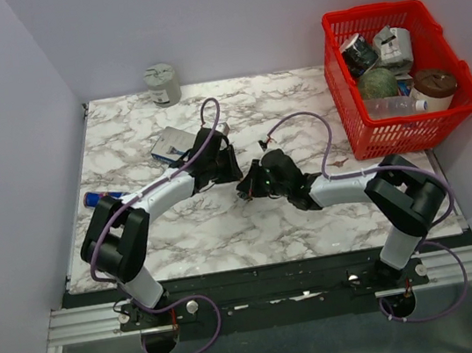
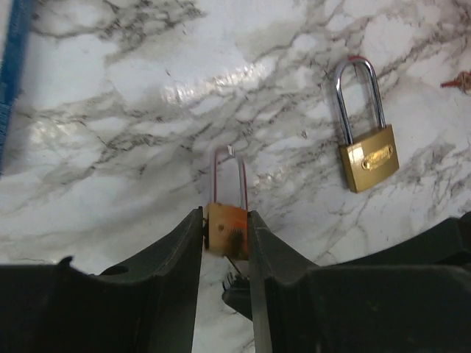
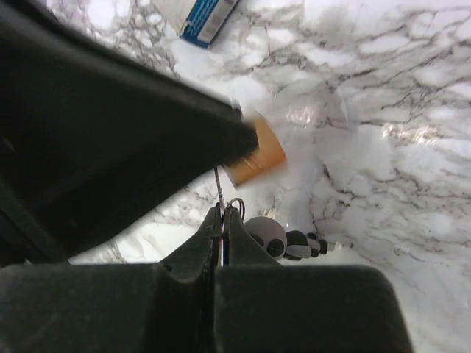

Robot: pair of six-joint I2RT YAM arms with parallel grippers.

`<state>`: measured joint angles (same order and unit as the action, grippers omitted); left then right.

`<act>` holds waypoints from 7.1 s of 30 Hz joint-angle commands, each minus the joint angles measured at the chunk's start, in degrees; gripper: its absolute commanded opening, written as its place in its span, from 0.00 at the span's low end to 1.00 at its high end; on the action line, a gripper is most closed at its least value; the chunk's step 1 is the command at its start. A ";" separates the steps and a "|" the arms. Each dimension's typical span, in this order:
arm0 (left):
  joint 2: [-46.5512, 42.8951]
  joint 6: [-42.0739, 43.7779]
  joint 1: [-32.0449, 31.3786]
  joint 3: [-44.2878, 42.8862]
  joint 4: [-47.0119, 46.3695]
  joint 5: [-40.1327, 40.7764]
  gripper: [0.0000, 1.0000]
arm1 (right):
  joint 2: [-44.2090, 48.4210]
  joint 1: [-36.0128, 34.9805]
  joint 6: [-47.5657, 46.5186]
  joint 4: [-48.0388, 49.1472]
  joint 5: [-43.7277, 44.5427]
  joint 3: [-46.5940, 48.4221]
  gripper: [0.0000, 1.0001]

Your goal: Unlock with the key

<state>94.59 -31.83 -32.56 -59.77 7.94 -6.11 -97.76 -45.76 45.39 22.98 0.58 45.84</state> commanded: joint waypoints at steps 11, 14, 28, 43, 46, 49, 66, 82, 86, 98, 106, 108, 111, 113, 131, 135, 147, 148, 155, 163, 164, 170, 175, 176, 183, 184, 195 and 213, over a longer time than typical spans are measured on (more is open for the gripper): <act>-0.71 -0.07 -1.28 0.00 5.68 -4.28 0.00 | -1.48 0.67 1.37 -0.83 6.28 -0.66 0.01; -2.64 0.98 -1.37 0.00 5.94 -2.25 0.00 | 0.97 0.58 1.37 -1.09 5.84 -3.47 0.01; -15.30 5.90 -1.28 2.81 -0.11 0.75 0.84 | 15.03 0.67 -3.64 2.41 -8.48 -15.95 0.01; -30.16 -1.38 -1.28 15.11 -25.95 -43.00 0.88 | 41.67 5.06 -5.40 12.61 -35.12 -23.34 0.01; -30.08 -3.67 -1.28 16.26 -28.51 -45.56 0.84 | 45.45 5.15 -5.57 11.30 -35.30 -23.26 0.01; -29.64 -5.95 -1.54 17.22 -31.23 -46.10 0.75 | 48.09 5.15 -6.71 8.40 -35.03 -22.73 0.01; -27.88 -5.35 -5.85 17.67 -31.08 -46.01 0.58 | 49.50 5.15 -8.74 2.86 -33.63 -20.71 0.01; -27.87 -1.65 -7.61 16.35 -25.00 -40.30 0.00 | 50.64 5.15 -10.05 -0.65 -32.58 -20.62 0.01; -29.02 -1.04 -7.70 16.79 -24.82 -38.98 0.00 | 53.19 5.15 -11.89 -6.52 -30.20 -20.18 0.15; -28.32 -0.77 -7.61 16.17 -24.47 -40.47 0.00 | 56.28 4.80 -19.63 -15.60 -26.86 -17.28 0.74; -28.05 -0.68 -7.61 16.09 -24.03 -40.30 0.00 | 52.94 2.61 -20.25 -12.71 -22.47 -15.70 0.73; -27.88 -0.60 -7.61 16.00 -23.85 -40.21 0.00 | 51.97 2.08 -20.07 -11.56 -21.68 -15.35 0.72; -27.88 -0.42 -7.61 15.82 -23.50 -39.86 0.00 | 50.04 0.67 -20.51 -11.47 -20.36 -14.56 0.72; -27.88 -0.33 -7.70 15.91 -23.41 -39.51 0.00 | 48.63 -0.38 -20.78 -11.21 -19.83 -14.03 0.70; -28.05 0.81 -7.61 15.56 -22.19 -39.51 0.00 | 50.82 -1.97 -18.23 -7.34 -15.52 -19.38 0.01; -28.84 2.65 -7.70 15.03 -20.17 -37.58 0.05 | 51.70 -1.88 -18.14 -7.60 -15.08 -20.44 0.01; -31.22 9.07 -7.61 14.15 -13.92 -27.73 0.88 | 52.05 1.20 -17.00 -6.02 -15.17 -23.87 0.01; -30.96 9.59 -7.61 13.98 -12.96 -26.16 0.89 | 52.31 1.54 -16.48 -6.11 -14.65 -24.05 0.01; -25.43 9.34 -10.94 11.08 -1.89 -4.23 0.89 | 52.58 15.50 -13.57 -7.16 -19.37 -26.42 0.01; -13.03 -4.89 -16.40 15.20 -10.73 -2.33 0.86 | 57.84 20.36 -13.93 -13.40 -17.55 -27.21 0.01; -11.89 -5.86 -16.66 15.21 -11.28 -1.98 0.86 | 59.07 20.44 -13.57 -14.97 -16.06 -27.56 0.01; -3.02 -10.26 -17.01 13.72 -16.38 -2.77 0.87 | 68.13 20.80 -12.25 -22.00 -12.63 -29.41 0.01; 2.70 -11.14 -17.28 12.04 -19.54 -3.56 0.87 | 72.88 20.88 -12.25 -26.49 -11.22 -29.76 0.01; 3.23 -11.23 -17.28 11.52 -19.63 -3.04 0.88 | 73.67 20.88 -12.34 -27.02 -11.21 -29.76 0.01; 6.22 -10.62 -17.28 7.83 -8.14 11.96 0.90 | 74.20 20.88 -11.46 -27.73 -11.74 -29.59 0.01; 6.49 -10.27 -17.28 7.39 -5.25 13.22 0.90 | 74.20 20.88 -11.46 -27.73 -11.74 -29.59 0.01; 10.08 -5.96 -17.10 3.97 -7.07 13.14 0.92 | 73.67 20.88 -11.28 -27.99 -12.27 -29.76 0.01; 11.50 -5.16 -18.51 -1.32 4.44 21.84 0.91 | 75.34 20.88 -11.55 -30.10 -12.09 -30.81 0.01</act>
<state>106.26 -36.23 -50.43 -62.15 2.31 10.81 -23.14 -25.10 33.63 -6.17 -12.03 15.88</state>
